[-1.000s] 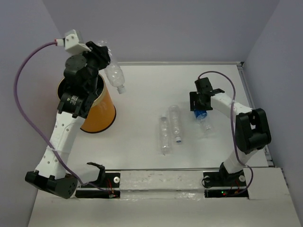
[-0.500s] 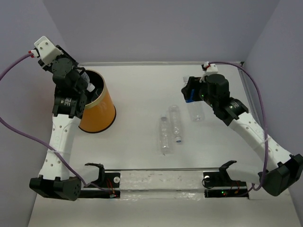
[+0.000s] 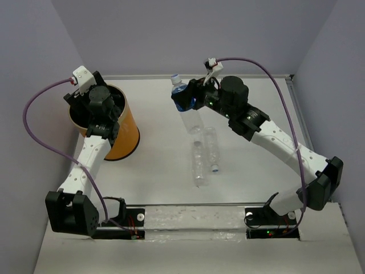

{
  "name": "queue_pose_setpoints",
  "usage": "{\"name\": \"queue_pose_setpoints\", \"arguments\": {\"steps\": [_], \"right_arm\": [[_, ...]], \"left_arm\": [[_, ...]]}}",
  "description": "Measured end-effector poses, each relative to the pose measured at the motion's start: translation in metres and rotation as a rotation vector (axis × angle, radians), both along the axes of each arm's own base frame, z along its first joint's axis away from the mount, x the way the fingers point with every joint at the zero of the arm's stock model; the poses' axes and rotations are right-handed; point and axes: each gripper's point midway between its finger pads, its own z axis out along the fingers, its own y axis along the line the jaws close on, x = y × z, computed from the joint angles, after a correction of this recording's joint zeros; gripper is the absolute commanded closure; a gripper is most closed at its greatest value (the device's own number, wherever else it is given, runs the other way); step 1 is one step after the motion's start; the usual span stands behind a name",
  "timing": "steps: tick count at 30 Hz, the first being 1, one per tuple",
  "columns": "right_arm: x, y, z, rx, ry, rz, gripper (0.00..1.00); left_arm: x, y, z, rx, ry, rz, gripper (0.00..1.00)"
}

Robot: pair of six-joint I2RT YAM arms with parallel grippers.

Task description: Put the plastic bottles in the bin

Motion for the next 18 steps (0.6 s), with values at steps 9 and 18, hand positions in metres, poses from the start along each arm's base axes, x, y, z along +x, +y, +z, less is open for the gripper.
{"name": "queue_pose_setpoints", "arguments": {"steps": [9, 18], "right_arm": [[0.014, 0.089, 0.1, 0.251, -0.19, 0.148, 0.71], [0.029, 0.181, 0.109, 0.393, -0.266, 0.242, 0.71]], "left_arm": [[-0.026, -0.017, 0.03, -0.109, -0.138, -0.156, 0.01], [-0.134, -0.062, 0.191, -0.231, -0.654, -0.574, 0.01]]}}
